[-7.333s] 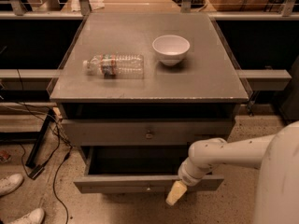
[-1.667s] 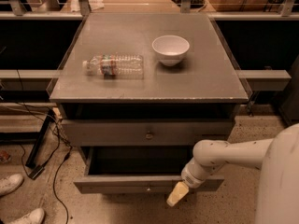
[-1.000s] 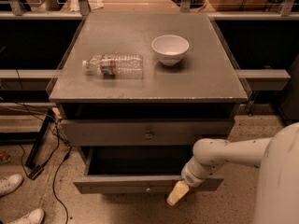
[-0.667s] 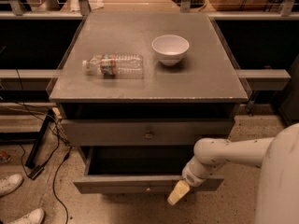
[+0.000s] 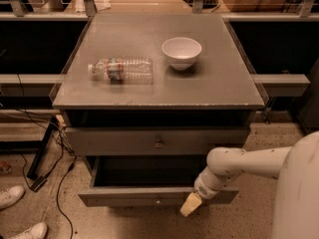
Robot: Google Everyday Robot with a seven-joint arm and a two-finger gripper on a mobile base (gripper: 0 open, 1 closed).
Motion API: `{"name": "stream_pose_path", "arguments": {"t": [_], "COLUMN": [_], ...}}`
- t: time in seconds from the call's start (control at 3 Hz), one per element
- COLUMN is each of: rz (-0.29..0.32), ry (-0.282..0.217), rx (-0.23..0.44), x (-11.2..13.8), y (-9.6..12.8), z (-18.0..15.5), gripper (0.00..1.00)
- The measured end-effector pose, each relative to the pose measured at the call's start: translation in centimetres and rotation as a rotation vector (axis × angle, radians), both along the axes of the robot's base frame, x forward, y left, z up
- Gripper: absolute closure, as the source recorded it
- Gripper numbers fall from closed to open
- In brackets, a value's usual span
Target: Open middle drawer
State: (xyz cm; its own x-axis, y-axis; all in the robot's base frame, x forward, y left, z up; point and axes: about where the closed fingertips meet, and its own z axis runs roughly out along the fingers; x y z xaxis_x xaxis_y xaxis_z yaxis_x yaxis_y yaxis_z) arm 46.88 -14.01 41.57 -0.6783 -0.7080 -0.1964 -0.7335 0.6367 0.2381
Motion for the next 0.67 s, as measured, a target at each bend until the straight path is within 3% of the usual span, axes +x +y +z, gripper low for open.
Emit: {"name": "stream_pose_path", "arguments": {"t": [0.67], "rz": [0.000], "ry": [0.000], "rx": [0.000], "x": [0.00], "y": [0.00], "z": [0.00], "gripper": [0.66]}}
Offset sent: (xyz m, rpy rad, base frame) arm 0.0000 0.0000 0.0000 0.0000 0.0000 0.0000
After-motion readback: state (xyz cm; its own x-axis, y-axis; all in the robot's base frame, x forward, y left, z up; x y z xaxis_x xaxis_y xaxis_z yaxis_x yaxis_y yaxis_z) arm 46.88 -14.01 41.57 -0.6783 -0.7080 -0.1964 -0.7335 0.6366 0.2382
